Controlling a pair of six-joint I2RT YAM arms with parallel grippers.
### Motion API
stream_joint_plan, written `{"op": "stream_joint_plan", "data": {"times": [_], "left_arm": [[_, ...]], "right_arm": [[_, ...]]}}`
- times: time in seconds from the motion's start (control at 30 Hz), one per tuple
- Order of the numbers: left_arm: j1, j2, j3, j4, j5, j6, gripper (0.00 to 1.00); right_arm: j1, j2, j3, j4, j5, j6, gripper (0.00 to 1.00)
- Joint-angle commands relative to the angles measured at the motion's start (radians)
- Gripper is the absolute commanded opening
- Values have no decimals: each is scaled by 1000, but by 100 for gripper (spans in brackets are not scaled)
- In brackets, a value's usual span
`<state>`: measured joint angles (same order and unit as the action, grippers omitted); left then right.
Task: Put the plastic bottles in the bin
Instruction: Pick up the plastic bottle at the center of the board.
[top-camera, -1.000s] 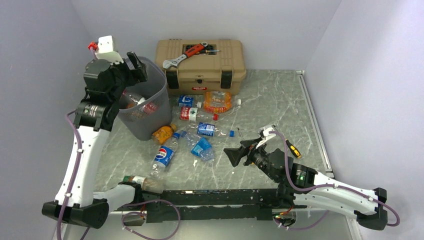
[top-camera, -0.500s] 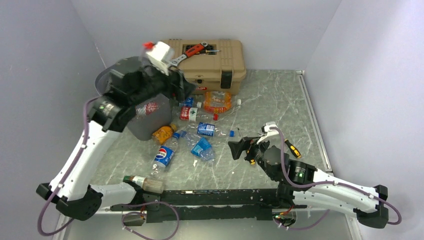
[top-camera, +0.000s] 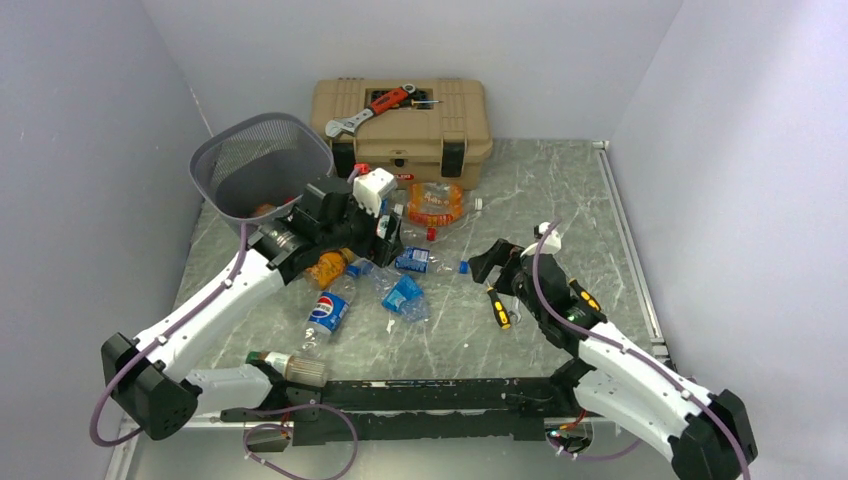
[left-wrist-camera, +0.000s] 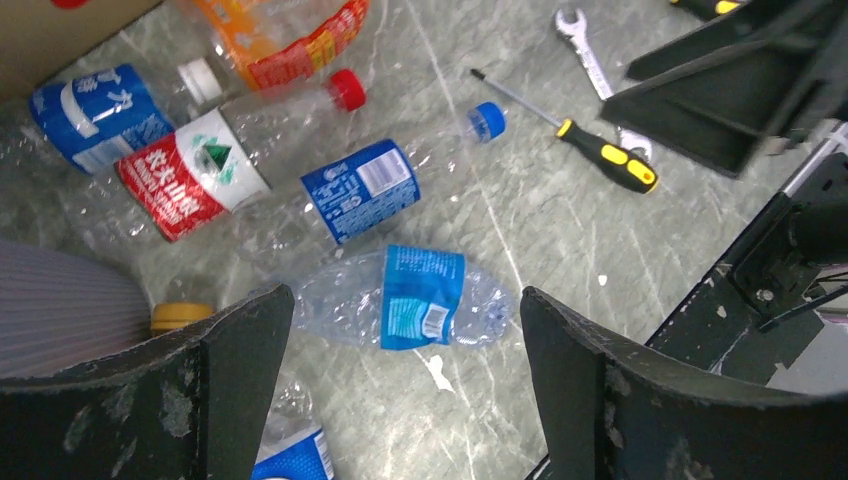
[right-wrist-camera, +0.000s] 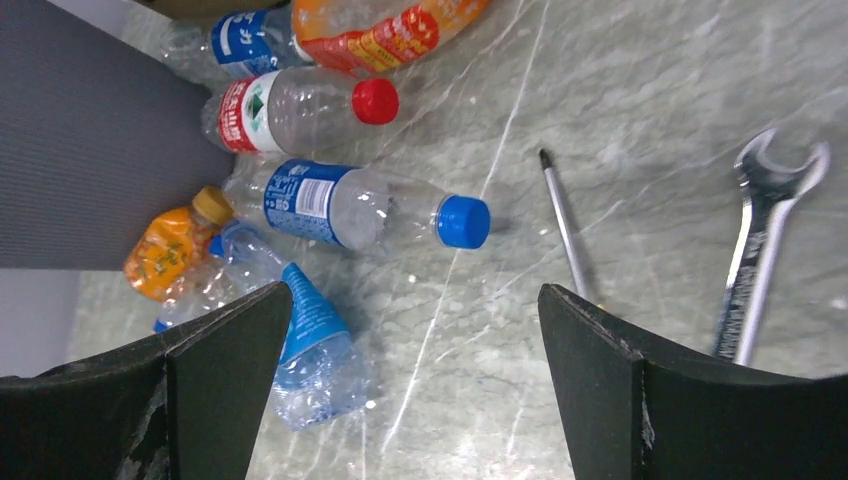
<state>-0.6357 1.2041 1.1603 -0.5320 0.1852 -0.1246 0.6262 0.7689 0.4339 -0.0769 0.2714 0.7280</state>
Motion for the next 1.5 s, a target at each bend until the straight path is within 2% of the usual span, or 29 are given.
{"op": "stream_joint_plan", "data": {"times": [0.0,0.17,0.37,0.53,0.8,1.03,1.23,1.47], "left_arm": [[-63,-58,-16,92,-30,24,89],[-146,-57,-39,85,-124,60,90],[-178,-77,-65,103,-233,57,90],[-203,-93,-76,107,-287,69,91],[-223,-84,-67,91,-342,73,91],[-224,-70,-66,87,-341,72,91],[-225,-64,-66,88,-336,69,91],[-225,-66,-65,87,-334,68,91]], "right_arm": [[-43,65,-65,306,-161,168,98],[-51,142,-171,497,-94,362,94],[-51,346,-191,638,-37,508,95],[-53,547,-170,785,-31,550,90],[-56,728,-158,946,21,597,84],[-57,868,-145,1094,20,639,65],[-57,954,-138,1163,16,671,62],[-57,1004,-136,1217,0,659,43]]}}
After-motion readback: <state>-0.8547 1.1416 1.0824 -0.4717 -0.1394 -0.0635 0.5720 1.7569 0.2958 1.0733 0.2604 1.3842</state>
